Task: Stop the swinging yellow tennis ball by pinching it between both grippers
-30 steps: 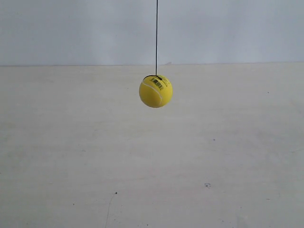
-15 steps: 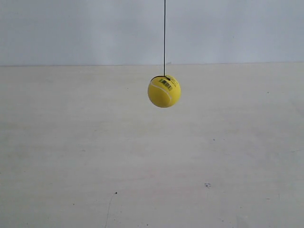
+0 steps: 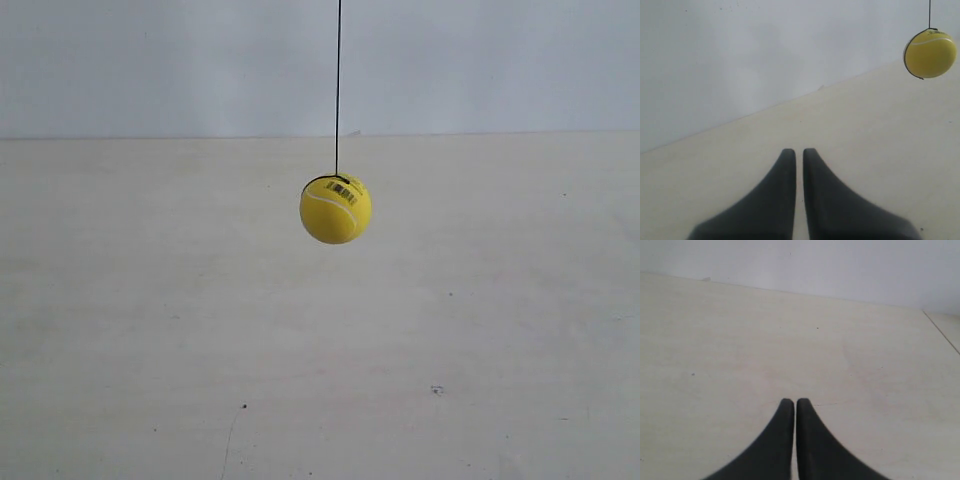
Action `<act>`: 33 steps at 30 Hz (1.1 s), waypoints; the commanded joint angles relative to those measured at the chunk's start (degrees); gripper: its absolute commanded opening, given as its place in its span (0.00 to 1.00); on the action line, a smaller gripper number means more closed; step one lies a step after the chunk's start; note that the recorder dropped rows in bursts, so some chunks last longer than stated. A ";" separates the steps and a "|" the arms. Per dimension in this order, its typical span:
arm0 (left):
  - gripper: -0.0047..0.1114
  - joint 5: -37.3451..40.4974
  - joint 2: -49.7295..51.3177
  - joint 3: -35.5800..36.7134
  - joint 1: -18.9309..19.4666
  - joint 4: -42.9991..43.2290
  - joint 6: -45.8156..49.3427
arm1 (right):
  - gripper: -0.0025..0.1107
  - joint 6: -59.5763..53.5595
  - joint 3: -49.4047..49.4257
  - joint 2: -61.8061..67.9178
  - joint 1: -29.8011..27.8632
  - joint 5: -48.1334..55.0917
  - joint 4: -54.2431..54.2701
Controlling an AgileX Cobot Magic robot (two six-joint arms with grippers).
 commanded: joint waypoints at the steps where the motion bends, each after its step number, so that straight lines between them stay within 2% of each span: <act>1: 0.08 0.09 -0.16 0.22 0.18 -0.46 -0.28 | 0.02 0.33 -0.02 -0.37 -0.16 -0.10 0.28; 21: 0.08 0.09 -0.16 0.22 0.18 -0.46 -0.28 | 0.02 0.19 -0.02 -0.37 -0.16 -0.10 0.28; 26: 0.08 -2.00 -0.16 0.22 0.18 -0.45 1.05 | 0.02 0.19 -0.02 -0.37 -0.16 -0.10 0.28; 28: 0.08 -2.00 -0.16 0.22 0.18 -5.03 6.58 | 0.02 0.44 -0.02 -0.37 -0.16 -0.20 0.28; 30: 0.08 -2.51 -0.16 0.22 0.18 -16.10 18.12 | 0.02 0.44 -0.02 -0.37 -0.16 -0.20 0.28; 33: 0.08 -6.76 -0.16 0.22 0.18 -39.90 45.23 | 0.02 0.44 -0.02 -0.37 -0.16 -0.20 0.28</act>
